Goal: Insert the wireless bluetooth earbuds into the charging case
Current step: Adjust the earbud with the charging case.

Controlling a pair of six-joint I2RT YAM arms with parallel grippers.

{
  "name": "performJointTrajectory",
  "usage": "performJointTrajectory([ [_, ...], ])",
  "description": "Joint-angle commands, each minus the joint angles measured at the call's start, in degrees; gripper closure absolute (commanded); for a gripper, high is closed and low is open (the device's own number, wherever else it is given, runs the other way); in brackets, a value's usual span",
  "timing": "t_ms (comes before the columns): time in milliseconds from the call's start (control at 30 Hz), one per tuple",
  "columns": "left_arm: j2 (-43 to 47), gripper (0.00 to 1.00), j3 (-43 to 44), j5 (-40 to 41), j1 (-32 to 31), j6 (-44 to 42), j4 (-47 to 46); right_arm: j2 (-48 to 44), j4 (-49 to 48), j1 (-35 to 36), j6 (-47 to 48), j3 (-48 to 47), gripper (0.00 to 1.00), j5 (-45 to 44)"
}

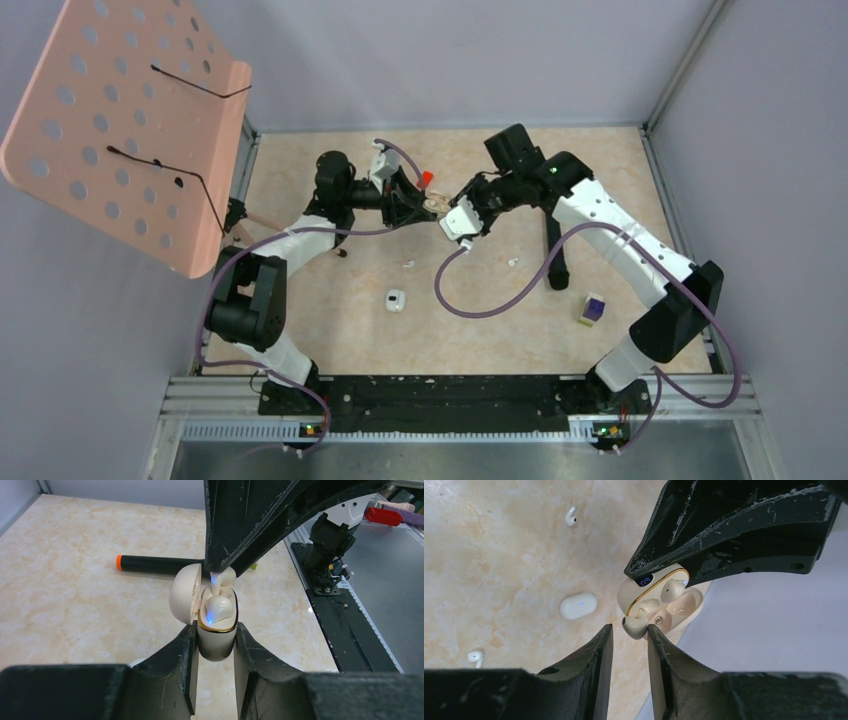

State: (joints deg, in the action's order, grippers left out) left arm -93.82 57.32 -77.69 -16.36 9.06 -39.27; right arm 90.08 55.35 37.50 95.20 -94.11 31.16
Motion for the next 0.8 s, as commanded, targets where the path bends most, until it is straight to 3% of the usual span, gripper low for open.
performJointTrajectory([
  [0, 1.11, 1.0, 2.61, -1.96, 0.2, -1.09, -0.81, 1.17, -1.01, 0.91, 1.84, -0.07, 0.7, 1.08],
  [433, 0.91, 1.0, 3.15, -2.2, 0.21, -1.97, -0.54, 3.09, -0.76, 0.95, -2.58, -2.87, 0.84, 1.51],
  [767, 1.49, 1.0, 2.89, -0.96, 0.1, -3.05, -2.1, 10.67, 6.14, 0.93, -17.71, -15.6, 0.88, 1.88],
])
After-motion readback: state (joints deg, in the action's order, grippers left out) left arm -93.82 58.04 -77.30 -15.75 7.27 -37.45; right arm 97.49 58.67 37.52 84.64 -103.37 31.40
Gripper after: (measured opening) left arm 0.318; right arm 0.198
